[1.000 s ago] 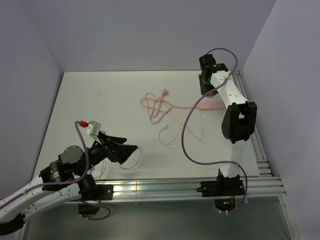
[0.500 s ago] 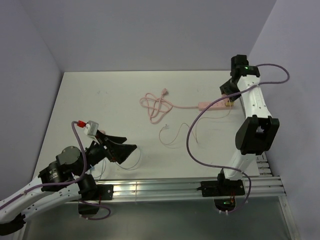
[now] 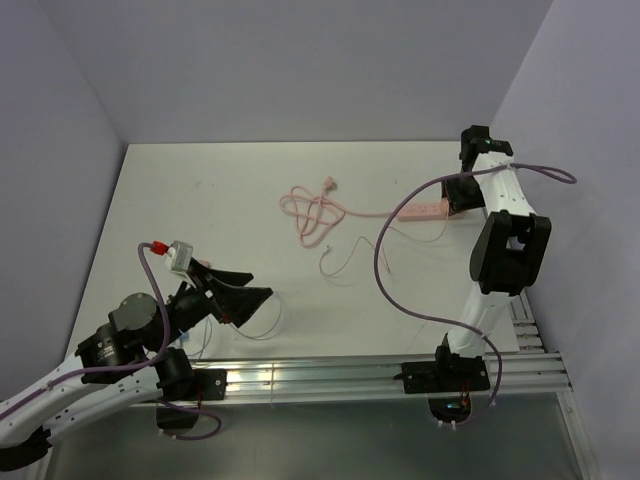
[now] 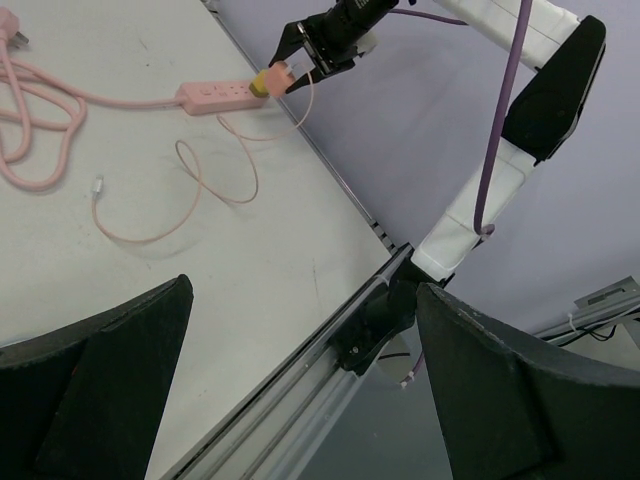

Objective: Insert the plug

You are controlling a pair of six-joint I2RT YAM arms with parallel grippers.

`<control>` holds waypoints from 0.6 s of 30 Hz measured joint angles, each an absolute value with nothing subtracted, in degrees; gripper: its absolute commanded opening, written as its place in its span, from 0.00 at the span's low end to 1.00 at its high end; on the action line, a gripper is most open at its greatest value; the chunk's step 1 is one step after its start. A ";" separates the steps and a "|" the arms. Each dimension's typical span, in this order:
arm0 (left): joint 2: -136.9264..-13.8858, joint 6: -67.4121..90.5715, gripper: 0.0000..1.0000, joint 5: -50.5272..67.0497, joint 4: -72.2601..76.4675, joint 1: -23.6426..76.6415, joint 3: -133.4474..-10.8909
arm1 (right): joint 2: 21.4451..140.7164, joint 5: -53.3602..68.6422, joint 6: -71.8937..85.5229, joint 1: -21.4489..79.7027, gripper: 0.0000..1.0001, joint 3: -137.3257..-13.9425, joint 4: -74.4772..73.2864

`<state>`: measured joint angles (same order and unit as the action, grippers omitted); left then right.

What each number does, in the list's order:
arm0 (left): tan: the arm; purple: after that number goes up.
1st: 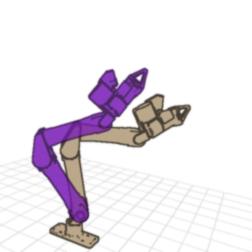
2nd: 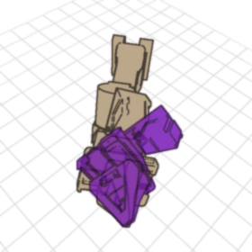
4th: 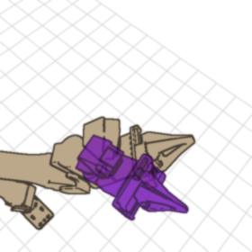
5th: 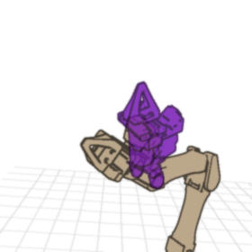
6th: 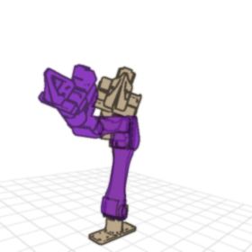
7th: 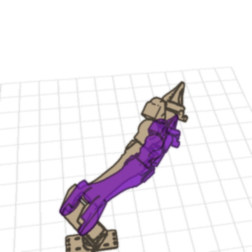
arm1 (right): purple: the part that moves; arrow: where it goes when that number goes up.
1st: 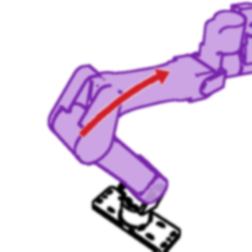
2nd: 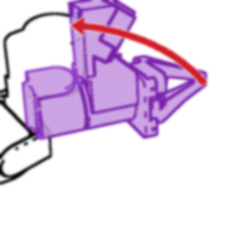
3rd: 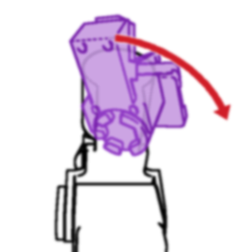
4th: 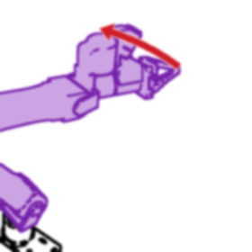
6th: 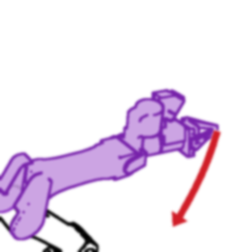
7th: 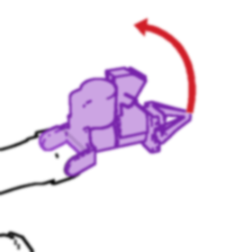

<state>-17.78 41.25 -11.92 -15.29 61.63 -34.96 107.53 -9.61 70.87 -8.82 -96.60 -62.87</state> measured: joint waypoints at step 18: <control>-19.92 41.23 1.00 -12.19 -14.46 61.63 -34.98 | 120.84 -5.89 71.99 -9.72 0.00 -107.70 -62.94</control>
<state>-19.92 41.23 -12.19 -14.46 61.63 -34.98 120.84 -5.89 71.99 -9.72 -107.70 -62.94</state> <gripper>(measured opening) 0.995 0.534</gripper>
